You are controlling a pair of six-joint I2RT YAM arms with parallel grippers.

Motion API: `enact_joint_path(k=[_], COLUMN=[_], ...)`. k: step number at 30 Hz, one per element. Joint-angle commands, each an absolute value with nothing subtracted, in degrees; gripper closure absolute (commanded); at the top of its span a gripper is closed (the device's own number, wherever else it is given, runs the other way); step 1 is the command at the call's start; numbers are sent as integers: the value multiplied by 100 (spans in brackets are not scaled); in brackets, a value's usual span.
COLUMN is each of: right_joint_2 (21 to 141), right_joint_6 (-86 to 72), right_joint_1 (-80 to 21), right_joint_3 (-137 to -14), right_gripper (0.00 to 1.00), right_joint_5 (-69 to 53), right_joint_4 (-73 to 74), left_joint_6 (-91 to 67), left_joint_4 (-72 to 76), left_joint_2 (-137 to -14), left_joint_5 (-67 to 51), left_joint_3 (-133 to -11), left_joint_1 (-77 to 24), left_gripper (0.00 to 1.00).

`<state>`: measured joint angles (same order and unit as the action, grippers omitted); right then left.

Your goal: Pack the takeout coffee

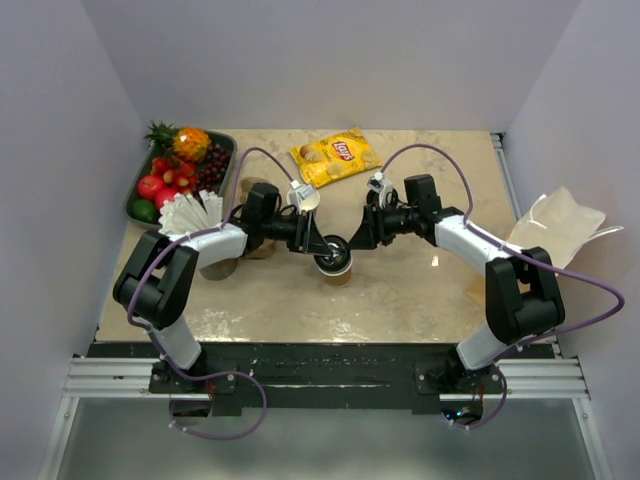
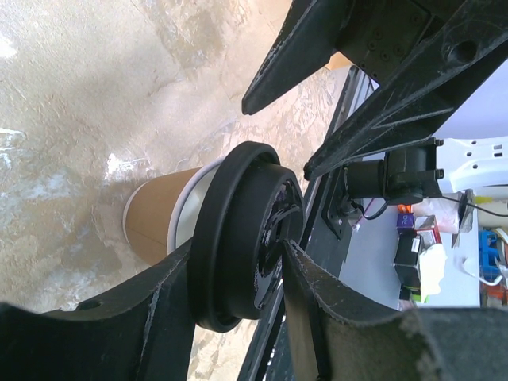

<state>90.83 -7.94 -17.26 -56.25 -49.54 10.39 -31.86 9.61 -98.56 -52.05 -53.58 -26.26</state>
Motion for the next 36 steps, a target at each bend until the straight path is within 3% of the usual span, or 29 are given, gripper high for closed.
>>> enact_joint_path(k=[1, 13, 36], right_joint_2=[9018, 8886, 8816], right_joint_6=[-598, -633, -501], right_joint_1=[-1749, -1784, -1855], right_joint_3=[-5810, -5687, -5906], right_gripper=[44, 36, 44], right_joint_5=[-5150, -5071, -4571], right_joint_4=[1239, 1222, 1862], left_joint_6=[-3067, -3059, -2575], left_joint_4=[993, 1028, 439], left_joint_2=[-9695, -9536, -9501], left_joint_5=[-5177, -5080, -4509], left_joint_3=[-5590, -5660, -5801], left_joint_1=[-2593, -2680, -2900], left_gripper=[51, 51, 50])
